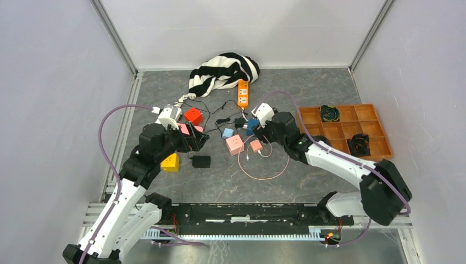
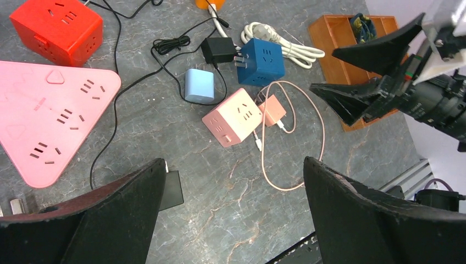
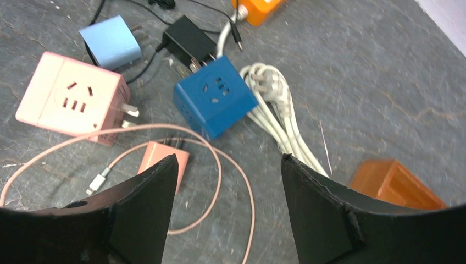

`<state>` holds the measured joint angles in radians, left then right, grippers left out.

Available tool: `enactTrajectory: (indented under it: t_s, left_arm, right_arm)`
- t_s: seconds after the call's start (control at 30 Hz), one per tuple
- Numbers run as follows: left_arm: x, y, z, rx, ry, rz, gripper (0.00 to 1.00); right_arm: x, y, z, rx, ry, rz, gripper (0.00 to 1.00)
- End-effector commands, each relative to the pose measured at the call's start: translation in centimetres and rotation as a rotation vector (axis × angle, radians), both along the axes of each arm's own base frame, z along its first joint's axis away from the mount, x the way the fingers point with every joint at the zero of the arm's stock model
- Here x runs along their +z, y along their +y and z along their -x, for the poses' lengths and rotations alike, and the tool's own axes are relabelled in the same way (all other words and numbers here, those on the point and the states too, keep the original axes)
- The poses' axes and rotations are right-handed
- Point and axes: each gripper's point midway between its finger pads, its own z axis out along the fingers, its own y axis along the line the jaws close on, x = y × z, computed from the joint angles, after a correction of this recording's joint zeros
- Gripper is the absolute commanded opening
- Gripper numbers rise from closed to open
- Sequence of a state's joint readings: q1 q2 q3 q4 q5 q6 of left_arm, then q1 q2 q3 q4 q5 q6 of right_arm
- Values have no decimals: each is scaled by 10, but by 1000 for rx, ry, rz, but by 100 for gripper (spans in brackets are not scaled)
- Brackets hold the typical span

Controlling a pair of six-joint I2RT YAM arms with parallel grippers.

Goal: Insert the plug
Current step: Pick up the plug from the center of the board.

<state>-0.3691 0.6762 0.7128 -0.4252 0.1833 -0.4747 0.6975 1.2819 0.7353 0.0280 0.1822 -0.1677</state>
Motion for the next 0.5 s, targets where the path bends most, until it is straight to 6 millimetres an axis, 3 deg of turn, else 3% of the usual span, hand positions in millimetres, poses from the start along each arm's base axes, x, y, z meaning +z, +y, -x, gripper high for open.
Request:
enactTrajectory:
  t_s: [0.0, 0.2, 0.47]
  left_arm:
    - [4, 2, -2, -16, -54, -41, 100]
    - [4, 3, -1, -12, -57, -42, 100]
    - [6, 5, 0, -7, -65, -41, 100]
  right_arm:
    - [33, 33, -27, 157, -112, -55, 75]
    - [22, 41, -47, 290, -84, -64, 77]
    - [-27, 47, -61, 391, 51, 53, 76]
